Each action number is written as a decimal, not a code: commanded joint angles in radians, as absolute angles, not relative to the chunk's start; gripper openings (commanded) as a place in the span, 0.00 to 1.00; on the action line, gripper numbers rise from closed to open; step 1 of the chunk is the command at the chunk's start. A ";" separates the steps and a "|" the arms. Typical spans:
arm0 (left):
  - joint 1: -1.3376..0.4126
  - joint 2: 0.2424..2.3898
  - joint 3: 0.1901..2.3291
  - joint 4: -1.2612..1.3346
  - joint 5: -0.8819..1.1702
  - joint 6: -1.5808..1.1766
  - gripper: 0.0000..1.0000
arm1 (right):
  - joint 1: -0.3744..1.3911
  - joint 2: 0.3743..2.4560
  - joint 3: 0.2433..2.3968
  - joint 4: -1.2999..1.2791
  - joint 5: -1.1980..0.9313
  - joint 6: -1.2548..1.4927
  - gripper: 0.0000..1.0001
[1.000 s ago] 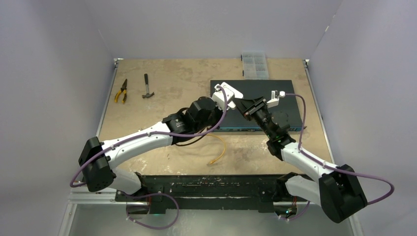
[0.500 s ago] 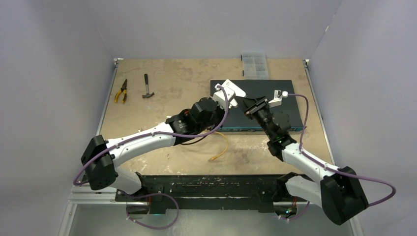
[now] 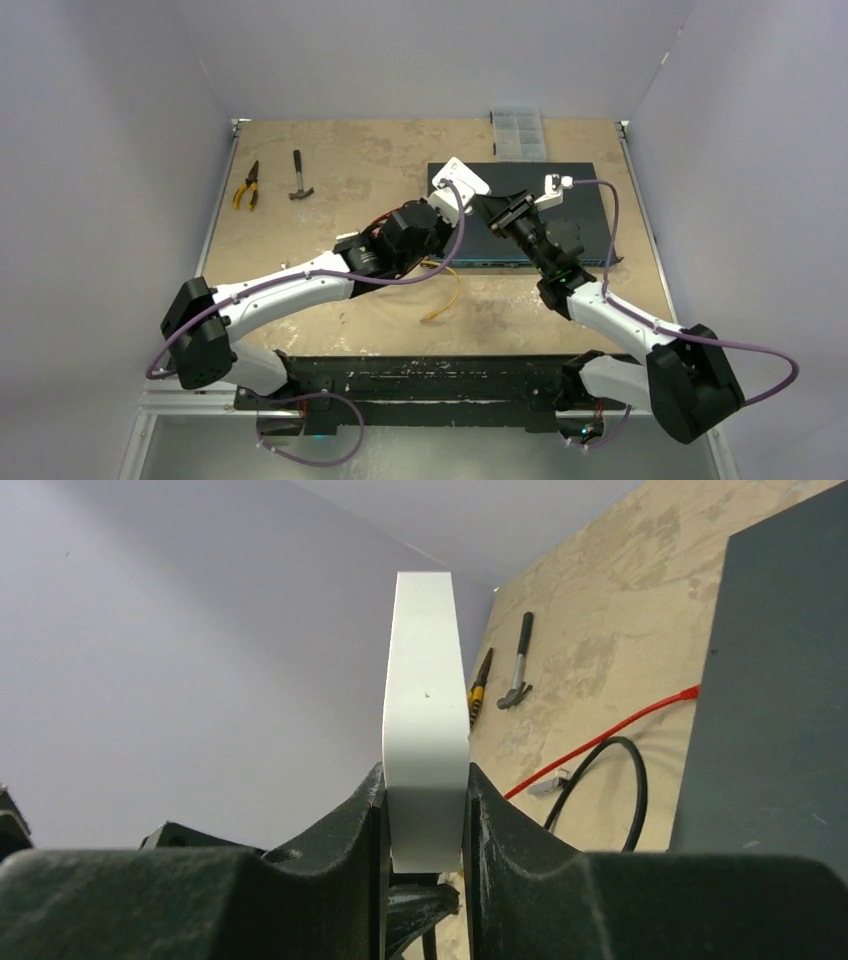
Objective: Insert the plug into the switch port
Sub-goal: Insert the connector into the switch port.
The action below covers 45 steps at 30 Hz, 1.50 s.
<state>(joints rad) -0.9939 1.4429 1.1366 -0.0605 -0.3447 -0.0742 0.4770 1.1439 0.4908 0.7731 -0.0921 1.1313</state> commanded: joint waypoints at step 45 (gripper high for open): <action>-0.893 1.161 1.039 0.460 -0.041 0.297 0.00 | 0.668 1.342 0.701 0.481 -0.596 0.877 0.00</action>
<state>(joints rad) -0.8597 1.2327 0.8940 0.0582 -0.1703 0.2817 0.5514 1.3006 0.6991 0.6495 -0.3286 0.8948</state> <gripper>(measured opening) 0.073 0.289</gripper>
